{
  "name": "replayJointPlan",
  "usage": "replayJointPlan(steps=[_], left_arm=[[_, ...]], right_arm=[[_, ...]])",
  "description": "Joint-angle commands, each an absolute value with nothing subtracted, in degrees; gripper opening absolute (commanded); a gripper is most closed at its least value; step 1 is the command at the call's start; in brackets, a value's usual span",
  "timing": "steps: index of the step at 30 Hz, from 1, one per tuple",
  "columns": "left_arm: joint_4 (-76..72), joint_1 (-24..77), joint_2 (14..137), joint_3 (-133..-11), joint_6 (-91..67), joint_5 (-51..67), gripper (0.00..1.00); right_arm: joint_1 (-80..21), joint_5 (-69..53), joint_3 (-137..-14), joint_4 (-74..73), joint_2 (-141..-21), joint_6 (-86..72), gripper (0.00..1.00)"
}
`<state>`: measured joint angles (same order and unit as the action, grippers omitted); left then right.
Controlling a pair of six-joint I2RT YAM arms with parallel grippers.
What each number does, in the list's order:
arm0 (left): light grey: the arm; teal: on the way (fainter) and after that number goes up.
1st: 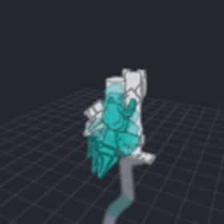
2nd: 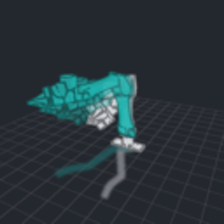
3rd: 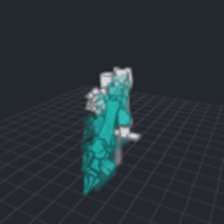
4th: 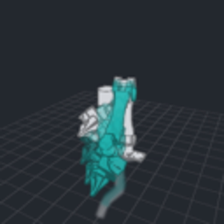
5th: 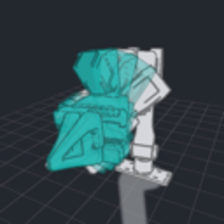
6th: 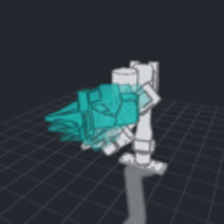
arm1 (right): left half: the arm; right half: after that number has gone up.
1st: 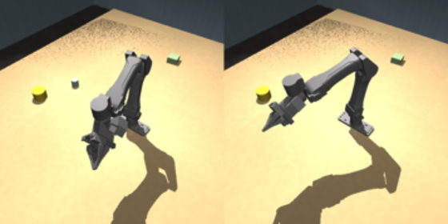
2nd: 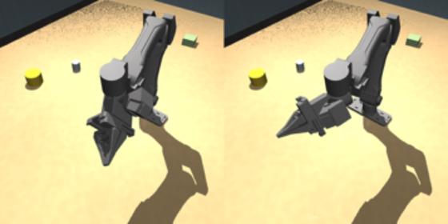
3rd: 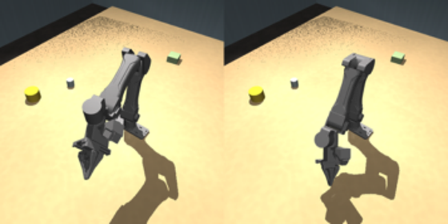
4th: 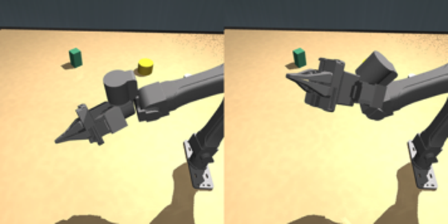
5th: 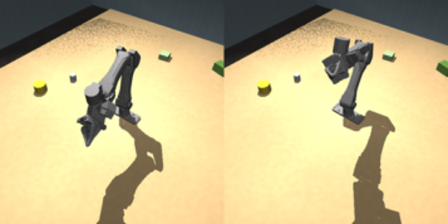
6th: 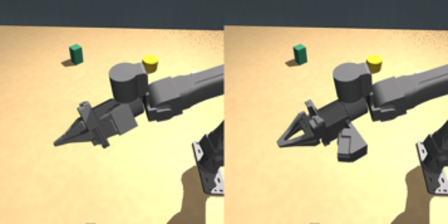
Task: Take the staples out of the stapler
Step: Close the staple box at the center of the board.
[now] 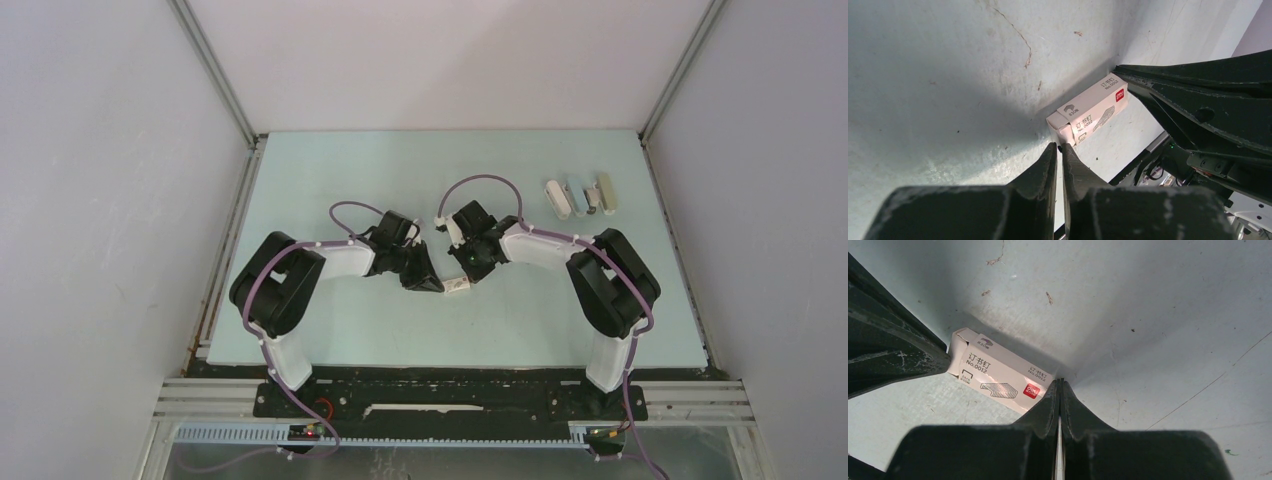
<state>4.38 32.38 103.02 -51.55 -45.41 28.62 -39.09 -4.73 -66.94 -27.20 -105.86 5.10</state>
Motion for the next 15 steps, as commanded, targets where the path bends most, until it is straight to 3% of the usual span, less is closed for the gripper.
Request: replayJointPlan(steps=[1,15], left_arm=[[3.1,32.6,100.8,-53.7,-43.7,26.6,0.14],[4.5,32.3,92.8,-50.3,-40.7,22.8,0.22]], right_arm=[[-40.6,-7.2,-68.2,-26.5,-107.1,4.8,0.05],[-39.7,-7.0,-68.1,-26.9,-107.2,5.0,0.05]])
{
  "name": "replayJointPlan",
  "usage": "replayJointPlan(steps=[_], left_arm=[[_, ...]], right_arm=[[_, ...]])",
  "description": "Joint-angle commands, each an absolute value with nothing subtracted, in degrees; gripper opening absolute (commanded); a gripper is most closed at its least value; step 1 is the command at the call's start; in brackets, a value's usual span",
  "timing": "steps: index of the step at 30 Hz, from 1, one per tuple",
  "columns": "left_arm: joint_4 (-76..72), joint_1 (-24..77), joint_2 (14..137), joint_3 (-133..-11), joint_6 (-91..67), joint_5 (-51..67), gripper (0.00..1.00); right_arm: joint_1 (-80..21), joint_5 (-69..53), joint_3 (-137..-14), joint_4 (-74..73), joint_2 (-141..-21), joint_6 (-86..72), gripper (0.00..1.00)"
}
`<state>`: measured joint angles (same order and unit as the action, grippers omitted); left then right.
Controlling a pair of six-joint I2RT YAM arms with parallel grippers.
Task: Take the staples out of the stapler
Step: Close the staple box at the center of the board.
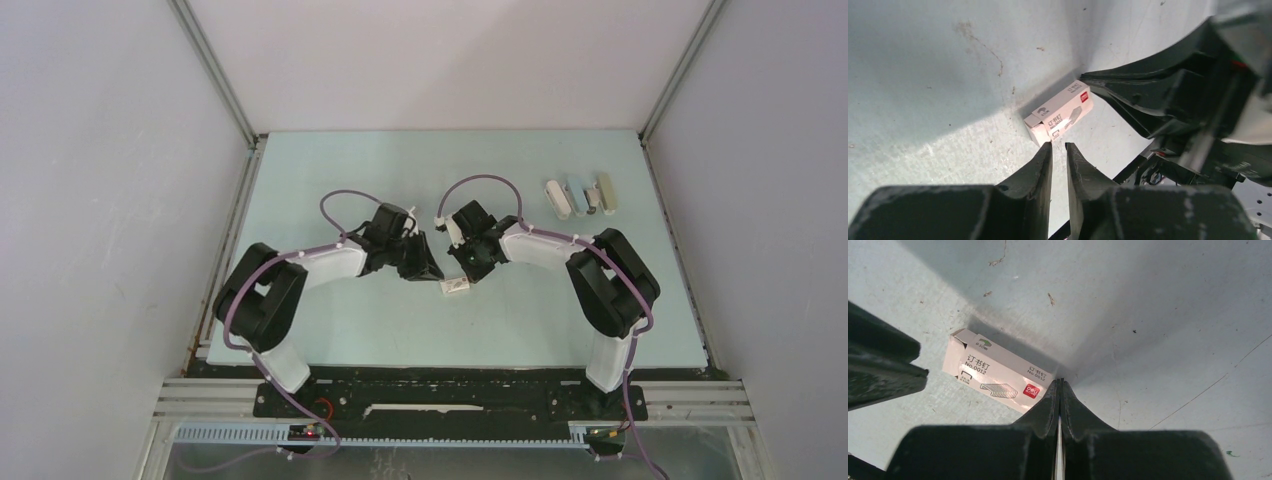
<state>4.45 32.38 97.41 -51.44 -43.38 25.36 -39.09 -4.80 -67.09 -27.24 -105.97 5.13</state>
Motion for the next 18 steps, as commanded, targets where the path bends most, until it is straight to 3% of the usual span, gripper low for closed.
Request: replayJointPlan(steps=[1,18], left_arm=[[5.2,32.3,92.4,-49.9,-40.2,21.9,0.21],[5.4,32.5,91.7,-45.0,-36.4,18.4,0.17]], right_arm=[[-39.7,-6.9,-68.1,-26.8,-107.2,5.1,0.05],[-39.6,-7.2,-68.2,-27.0,-107.3,5.0,0.05]])
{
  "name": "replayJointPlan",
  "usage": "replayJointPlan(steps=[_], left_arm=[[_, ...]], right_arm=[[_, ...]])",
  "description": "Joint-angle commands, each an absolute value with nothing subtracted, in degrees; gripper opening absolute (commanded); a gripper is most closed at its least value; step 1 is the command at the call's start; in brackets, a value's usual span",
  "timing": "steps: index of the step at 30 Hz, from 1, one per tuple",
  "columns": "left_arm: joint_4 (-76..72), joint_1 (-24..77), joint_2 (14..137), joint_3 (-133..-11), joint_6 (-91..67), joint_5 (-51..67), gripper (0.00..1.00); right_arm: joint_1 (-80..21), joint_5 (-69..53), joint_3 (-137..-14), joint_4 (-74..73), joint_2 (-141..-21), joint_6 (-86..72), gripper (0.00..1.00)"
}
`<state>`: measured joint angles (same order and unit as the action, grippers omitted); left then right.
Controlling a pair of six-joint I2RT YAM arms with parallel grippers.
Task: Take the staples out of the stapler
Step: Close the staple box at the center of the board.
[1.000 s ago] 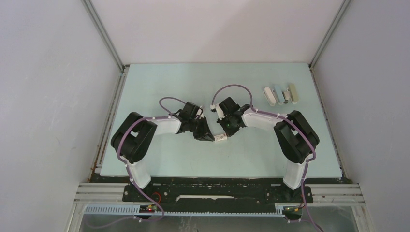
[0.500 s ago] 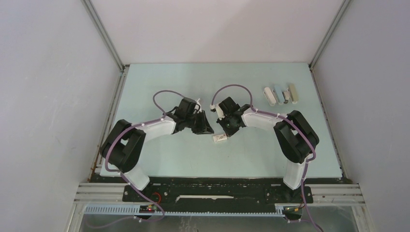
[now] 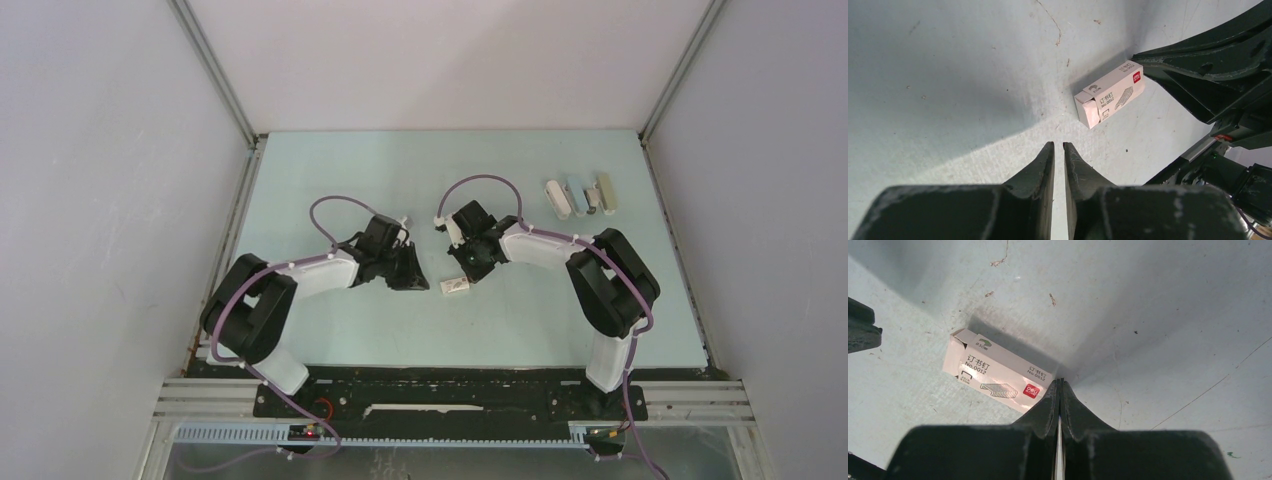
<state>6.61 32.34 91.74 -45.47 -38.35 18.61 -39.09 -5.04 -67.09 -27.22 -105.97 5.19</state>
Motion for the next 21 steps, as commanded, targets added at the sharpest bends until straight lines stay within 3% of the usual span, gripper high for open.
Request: replayJointPlan(steps=[1,21], left_arm=[[5.4,32.6,92.0,-45.1,-36.4,18.5,0.17],[5.3,33.6,95.4,-46.4,-35.9,20.4,0.17]], right_arm=[[-39.6,-7.2,-68.2,-27.0,-107.4,5.0,0.05],[-39.1,-7.7,-68.1,-27.0,-107.6,4.7,0.05]])
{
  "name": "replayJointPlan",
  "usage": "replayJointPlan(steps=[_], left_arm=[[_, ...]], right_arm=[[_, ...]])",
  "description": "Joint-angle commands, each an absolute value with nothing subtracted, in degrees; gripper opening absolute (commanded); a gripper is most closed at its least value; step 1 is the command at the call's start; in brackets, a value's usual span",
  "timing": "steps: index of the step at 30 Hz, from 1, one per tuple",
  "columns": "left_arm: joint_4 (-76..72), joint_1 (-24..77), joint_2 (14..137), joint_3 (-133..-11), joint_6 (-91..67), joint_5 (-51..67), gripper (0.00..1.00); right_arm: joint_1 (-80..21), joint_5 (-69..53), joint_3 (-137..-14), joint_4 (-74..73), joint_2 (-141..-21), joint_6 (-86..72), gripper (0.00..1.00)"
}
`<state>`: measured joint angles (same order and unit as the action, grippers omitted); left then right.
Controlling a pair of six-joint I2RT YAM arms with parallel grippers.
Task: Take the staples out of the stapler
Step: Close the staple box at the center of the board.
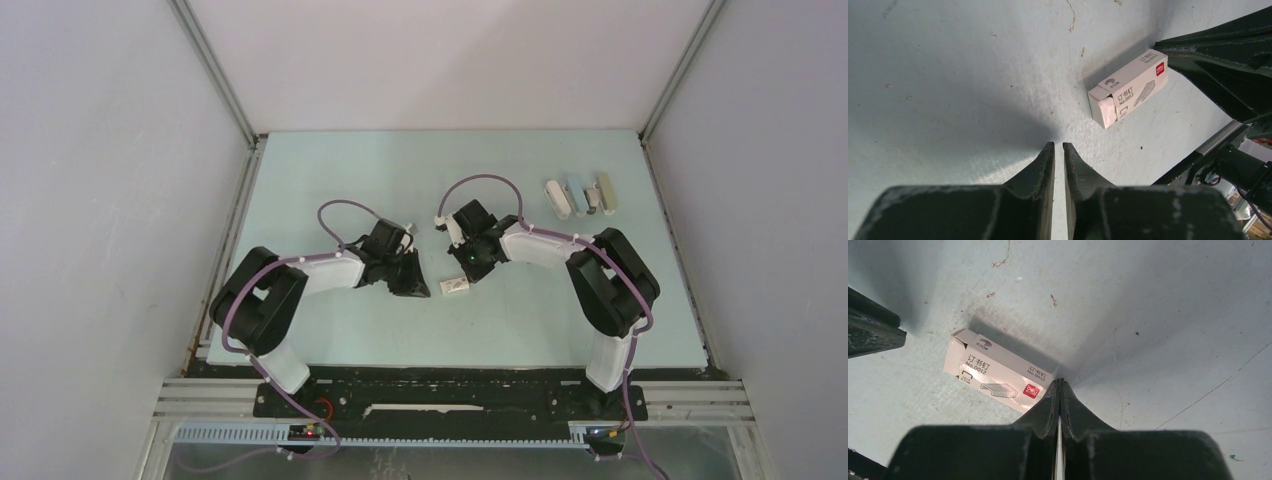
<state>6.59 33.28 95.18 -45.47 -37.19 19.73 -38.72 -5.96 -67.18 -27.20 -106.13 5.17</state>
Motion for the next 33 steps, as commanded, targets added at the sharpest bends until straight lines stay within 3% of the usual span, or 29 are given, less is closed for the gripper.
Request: replayJointPlan(steps=[1,33], left_arm=[[5.3,33.6,95.4,-46.4,-35.9,20.5,0.17],[8.4,34.4,98.6,-48.6,-35.4,20.6,0.14]], right_arm=[[-39.1,-7.7,-68.1,-27.0,-107.5,4.7,0.05],[-39.2,-7.9,-68.2,-27.1,-107.5,4.6,0.05]])
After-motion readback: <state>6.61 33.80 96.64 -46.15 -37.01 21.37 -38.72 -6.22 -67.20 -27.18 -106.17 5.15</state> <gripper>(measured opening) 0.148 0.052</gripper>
